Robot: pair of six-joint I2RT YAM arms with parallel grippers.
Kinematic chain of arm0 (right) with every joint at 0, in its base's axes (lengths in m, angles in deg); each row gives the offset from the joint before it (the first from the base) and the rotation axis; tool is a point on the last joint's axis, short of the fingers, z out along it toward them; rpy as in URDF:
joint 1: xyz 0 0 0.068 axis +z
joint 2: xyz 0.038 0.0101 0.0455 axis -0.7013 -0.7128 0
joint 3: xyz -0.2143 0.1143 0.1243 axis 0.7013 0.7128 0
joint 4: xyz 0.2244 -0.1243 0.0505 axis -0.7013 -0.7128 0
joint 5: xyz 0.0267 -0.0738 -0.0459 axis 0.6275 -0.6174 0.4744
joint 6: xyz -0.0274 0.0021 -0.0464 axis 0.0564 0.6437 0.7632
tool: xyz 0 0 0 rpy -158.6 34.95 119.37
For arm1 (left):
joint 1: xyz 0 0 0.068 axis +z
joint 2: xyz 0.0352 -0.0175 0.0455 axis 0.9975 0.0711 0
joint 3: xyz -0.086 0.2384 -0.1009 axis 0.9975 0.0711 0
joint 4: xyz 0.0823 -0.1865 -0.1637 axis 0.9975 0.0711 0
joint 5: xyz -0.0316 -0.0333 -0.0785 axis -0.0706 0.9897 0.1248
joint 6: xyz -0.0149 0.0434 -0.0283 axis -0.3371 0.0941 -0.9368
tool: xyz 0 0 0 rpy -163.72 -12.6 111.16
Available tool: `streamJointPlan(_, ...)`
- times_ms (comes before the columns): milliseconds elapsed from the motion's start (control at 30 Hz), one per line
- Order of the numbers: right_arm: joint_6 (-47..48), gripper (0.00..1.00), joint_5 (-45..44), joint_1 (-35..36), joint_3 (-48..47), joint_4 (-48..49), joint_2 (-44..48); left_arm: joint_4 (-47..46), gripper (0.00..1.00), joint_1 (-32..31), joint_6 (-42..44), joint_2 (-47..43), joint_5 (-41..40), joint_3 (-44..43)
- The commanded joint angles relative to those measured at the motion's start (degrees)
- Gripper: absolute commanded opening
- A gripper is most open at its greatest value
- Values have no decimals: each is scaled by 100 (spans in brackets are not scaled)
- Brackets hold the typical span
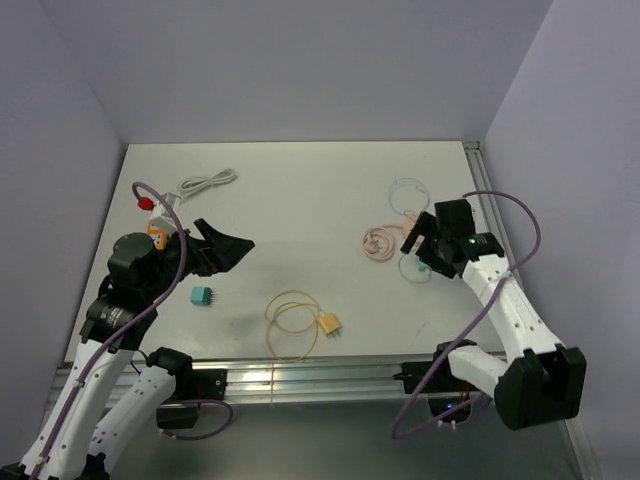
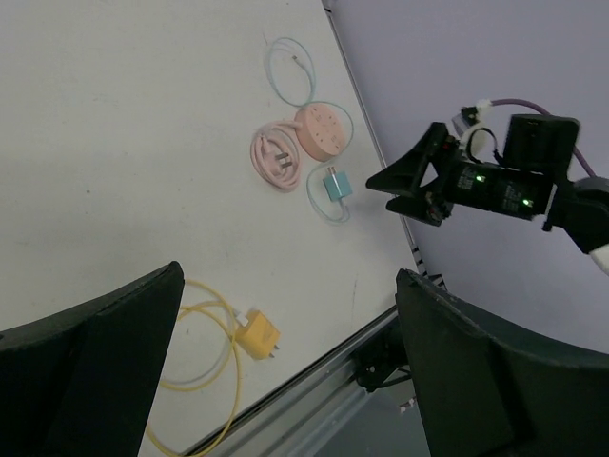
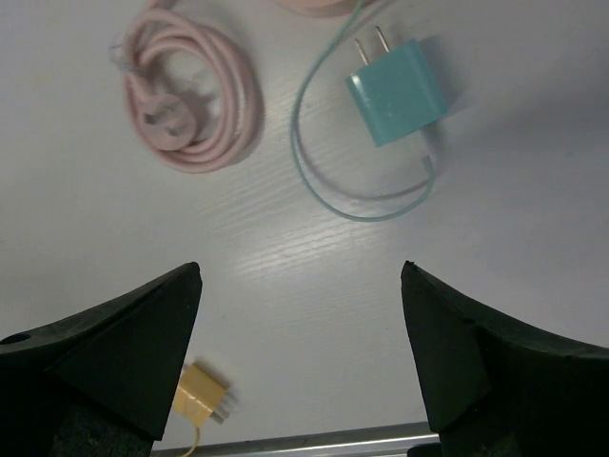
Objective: Insert the plug
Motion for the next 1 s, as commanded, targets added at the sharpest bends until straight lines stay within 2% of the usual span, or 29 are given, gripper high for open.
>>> streamJointPlan(0,158,91,-506,-17,-290,-35,-569,-289,99,-20,139,-29,308,-28)
streamJointPlan(100,193,82,-603,-26,-448,105,-1132,-298,99,-20,165,-20,431,-11)
streamJointPlan(267,272,74,-1105,-26,-712,220,-1809,-306,95,-29,262,85,641,-72)
streamJointPlan(400,421,76,-1386,-96,-949,238,-2257,-219,94,-108,402,182,625,-151)
streamJointPlan(533,474,80,-1264,-254,-1151,247,-2828,-166,93,-248,482,279,563,-248)
streamJointPlan(633,492,82,-869,-482,-1064,431,-3040,-140,93,-301,491,270,563,-292)
streamJointPlan(967,527,83,-754,-623,-1046,624,-3339,-87,93,-328,499,252,501,-327)
